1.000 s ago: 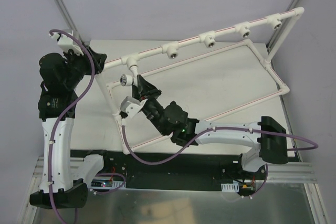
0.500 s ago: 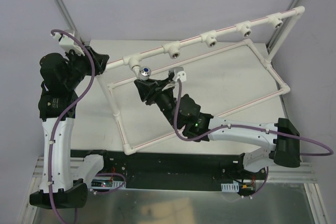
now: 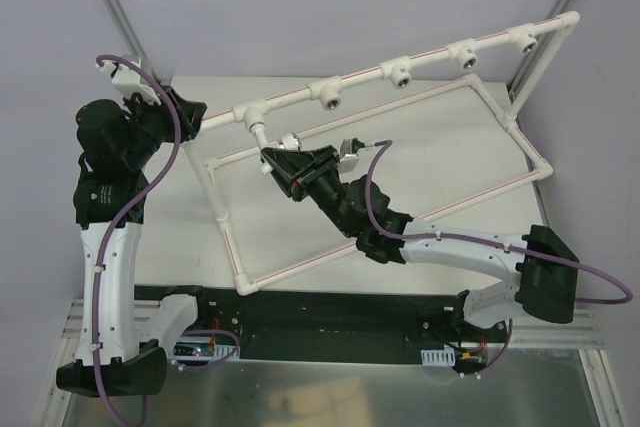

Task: Install the water faucets
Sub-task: Screw the water faucet onto the adaptor.

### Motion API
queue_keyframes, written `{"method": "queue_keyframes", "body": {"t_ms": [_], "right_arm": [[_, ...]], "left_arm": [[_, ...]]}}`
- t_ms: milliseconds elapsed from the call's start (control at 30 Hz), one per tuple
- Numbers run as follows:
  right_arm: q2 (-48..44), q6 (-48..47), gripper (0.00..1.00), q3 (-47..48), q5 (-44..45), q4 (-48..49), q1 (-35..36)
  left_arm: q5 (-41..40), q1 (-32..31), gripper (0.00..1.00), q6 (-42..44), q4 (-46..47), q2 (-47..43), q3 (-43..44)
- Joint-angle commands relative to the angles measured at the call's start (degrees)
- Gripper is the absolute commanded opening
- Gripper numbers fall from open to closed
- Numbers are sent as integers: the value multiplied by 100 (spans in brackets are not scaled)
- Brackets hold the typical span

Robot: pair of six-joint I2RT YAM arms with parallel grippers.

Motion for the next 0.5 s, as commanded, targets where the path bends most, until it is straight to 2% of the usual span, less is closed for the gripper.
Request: {"method": "queue_keyframes", "body": {"t_ms": [0,133,300,367,467], "right_arm": [[649,2821,8,-612,-180,890,-316],[1229,2929,30,-947,-373,2543,-325],[1363,2604,57,-1237,-418,3416,-316],[1197,2359,64,-1430,-348,3566,-316],[837,1771,68,-1764,-286,3593,-343]], "left_arm": [[459,-124,41,112,-1922,144,-368],[459,-125,41,121,-1922,144,-377],[459,-125,41,139,-1923,153,-359],[450,-116,41,139,-1922,144,-368],[459,-116,41,139,-1922,144,-351]]}}
